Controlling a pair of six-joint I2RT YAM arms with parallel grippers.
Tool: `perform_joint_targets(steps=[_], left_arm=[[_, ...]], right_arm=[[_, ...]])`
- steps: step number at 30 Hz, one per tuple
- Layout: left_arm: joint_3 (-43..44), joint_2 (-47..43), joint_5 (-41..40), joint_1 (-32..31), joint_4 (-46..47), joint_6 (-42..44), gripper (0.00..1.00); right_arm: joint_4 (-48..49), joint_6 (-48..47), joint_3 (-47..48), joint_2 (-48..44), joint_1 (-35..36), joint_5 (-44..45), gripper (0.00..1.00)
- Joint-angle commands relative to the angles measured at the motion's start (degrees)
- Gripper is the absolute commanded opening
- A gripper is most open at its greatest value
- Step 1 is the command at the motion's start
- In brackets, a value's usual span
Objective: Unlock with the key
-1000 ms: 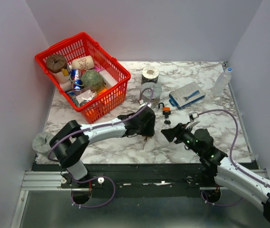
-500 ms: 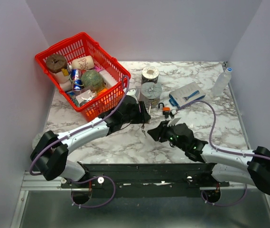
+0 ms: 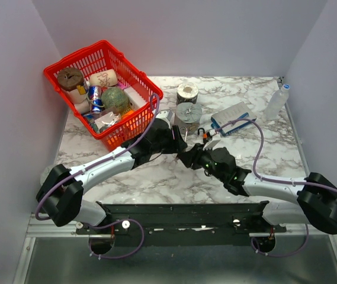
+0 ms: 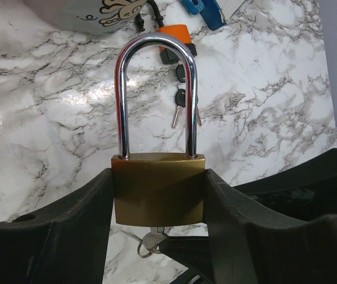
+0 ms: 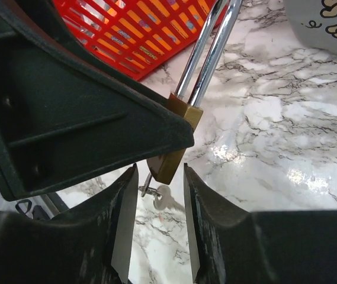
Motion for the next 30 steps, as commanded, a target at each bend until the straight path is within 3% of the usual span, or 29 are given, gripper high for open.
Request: perform_joint_targets(steps=[1,7,24,27,29,30], left_arm=[[1.25,-1.79,0.45,0.44,4.16,0.44,0.00],[1.34,-1.61,0.54,0.52,4.16,0.79,0.00],[1.78,-1.26,0.63,0.61,3.72,1.23,0.00],[1.69,-1.44,0.63,0.61,3.72,1.23,0.00],[1.69,-1.35,0.63,0.61,3.81,1.23,0.00],[1.61,-1.44,0.72,0.61,3.81,1.23,0.00]], right_arm=[[2.63,0.11,1.64,1.84,0.55,-0.16,0.45],[2.98,0.81,1.46,2.89,0.90,-0.68,0.45],[3.15,2.39,3.22,5.79,1.25,-2.44,0.28],[2.98,2.66,3.40,6.06,1.34,-2.44,0.16],[2.80,3.18,3.66,6.32,1.34,-1.92,0.01],[2.89,3.79,3.57,6.32,1.34,-1.39,0.01]])
